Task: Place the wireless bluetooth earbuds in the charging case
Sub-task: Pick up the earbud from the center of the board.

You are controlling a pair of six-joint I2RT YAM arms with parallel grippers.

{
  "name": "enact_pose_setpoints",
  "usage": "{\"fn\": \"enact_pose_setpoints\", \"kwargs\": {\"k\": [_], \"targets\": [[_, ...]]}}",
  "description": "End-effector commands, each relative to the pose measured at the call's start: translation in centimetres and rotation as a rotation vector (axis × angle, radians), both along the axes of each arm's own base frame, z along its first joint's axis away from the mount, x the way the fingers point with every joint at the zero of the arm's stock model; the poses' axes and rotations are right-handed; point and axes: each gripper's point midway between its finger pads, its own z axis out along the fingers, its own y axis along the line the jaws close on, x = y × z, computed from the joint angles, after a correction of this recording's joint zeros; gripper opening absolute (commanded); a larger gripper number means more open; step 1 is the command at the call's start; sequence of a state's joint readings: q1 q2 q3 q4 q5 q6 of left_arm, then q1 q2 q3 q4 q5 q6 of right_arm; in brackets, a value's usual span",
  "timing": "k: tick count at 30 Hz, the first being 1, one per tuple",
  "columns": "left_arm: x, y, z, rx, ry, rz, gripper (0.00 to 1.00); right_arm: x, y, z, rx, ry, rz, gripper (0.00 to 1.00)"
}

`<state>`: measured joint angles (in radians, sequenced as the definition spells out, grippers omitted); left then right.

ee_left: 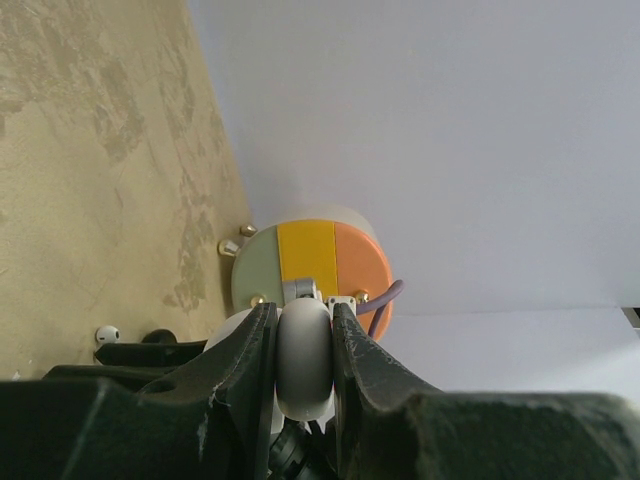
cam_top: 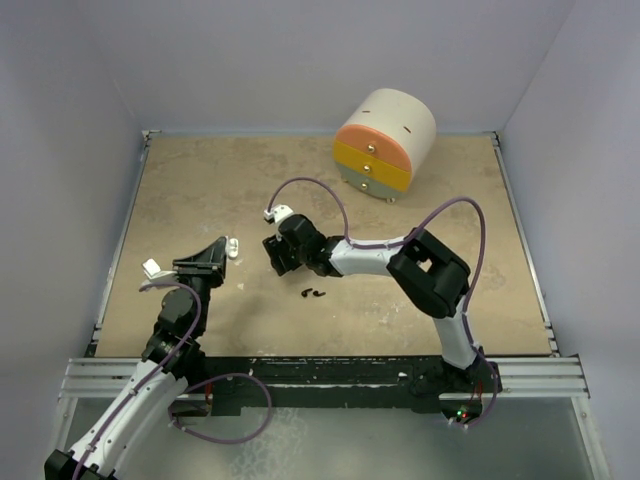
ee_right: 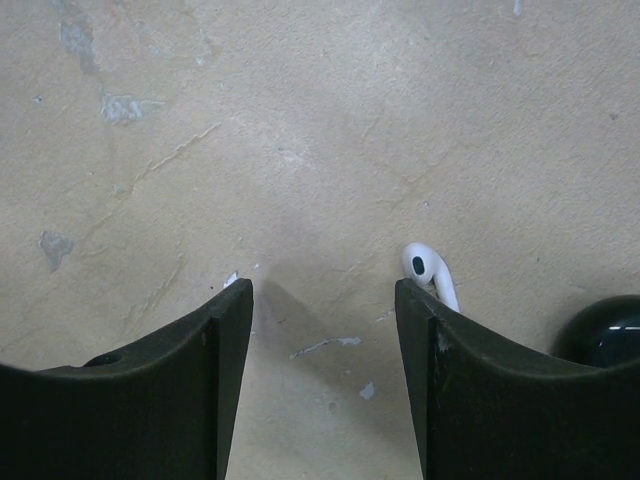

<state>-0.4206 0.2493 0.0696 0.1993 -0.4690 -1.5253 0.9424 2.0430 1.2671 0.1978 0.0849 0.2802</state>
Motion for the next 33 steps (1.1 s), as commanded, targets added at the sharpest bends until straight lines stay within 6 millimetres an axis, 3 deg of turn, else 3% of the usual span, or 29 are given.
{"fn": "enact_pose_setpoints", "kwargs": {"k": [1,7,12,17,33], "targets": [[0.1,0.8,1.3,-0.009,-0.008,0.039,0.0,0.8,2.1,1.5,0.05,-0.038,0.025,0.62],[0.1,0.8,1.2,-0.005,-0.007,0.042,0.0,1.1,2.3,2.1,0.061,-0.049,0.023,0.61],[0.0,1.0,1.4,-0.001,-0.008,0.047,0.0,1.0,1.7,5.5,0.09,-0.097,-0.007,0.61],[-0.1,1.0,1.5,-0.003,-0.008,0.046,0.0,1.1,0.7,7.5,0.077,-0.107,-0.04,0.61],[0.8,-0.1,0.4,-0.006,0.004,0.009,0.0,3.2,-1.7,6.4,-0.021,-0.135,-0.107,0.6]]}}
